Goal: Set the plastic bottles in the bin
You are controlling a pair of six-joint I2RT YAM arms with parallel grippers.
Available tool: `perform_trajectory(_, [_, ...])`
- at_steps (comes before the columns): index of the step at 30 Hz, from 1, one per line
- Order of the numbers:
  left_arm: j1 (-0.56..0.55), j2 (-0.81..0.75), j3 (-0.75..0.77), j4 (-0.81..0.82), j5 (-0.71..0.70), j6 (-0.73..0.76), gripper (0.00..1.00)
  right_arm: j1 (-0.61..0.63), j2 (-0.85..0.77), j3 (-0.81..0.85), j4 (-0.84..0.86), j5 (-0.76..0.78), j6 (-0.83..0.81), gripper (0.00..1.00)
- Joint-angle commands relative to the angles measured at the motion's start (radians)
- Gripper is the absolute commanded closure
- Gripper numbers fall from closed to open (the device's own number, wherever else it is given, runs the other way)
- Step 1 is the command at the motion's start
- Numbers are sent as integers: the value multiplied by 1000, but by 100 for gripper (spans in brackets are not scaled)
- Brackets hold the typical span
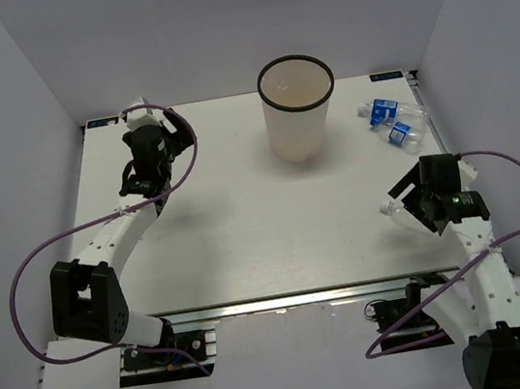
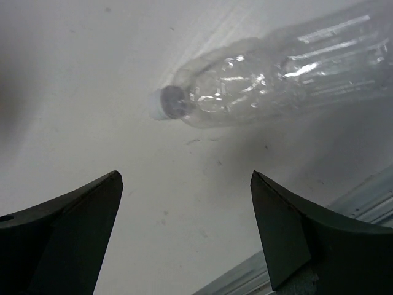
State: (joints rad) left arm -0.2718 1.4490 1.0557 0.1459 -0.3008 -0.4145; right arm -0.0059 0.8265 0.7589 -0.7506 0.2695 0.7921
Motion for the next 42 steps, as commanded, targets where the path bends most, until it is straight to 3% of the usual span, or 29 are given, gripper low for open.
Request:
perform_trajectory(1, [5, -6, -3, 26, 52, 19, 2, -48, -15, -62, -50, -16, 64, 11])
perform_trajectory(11, [13, 10, -14, 29, 58, 40, 2, -330, 20, -165, 129, -20, 7, 11])
perform_trajectory(16, [16, 8, -17, 35, 91, 42, 2, -439, 66, -194, 298, -47, 2, 11])
perform_trajectory(24, [17, 10, -19, 31, 94, 37, 2, -514, 275, -204, 485, -104, 53, 11])
perform_trajectory(35, [19, -4, -19, 17, 77, 33, 2, -513, 433, -213, 652, -130, 10, 26])
perform_trajectory(38, [19, -7, -14, 15, 77, 34, 2, -513, 436, -217, 680, -151, -24, 35])
perform_trajectory(40, [19, -7, 0, 6, 80, 34, 2, -510, 418, -224, 737, -218, -70, 51])
perform_trajectory(42, [19, -12, 3, 4, 77, 31, 2, -500, 364, -218, 782, -252, -88, 56])
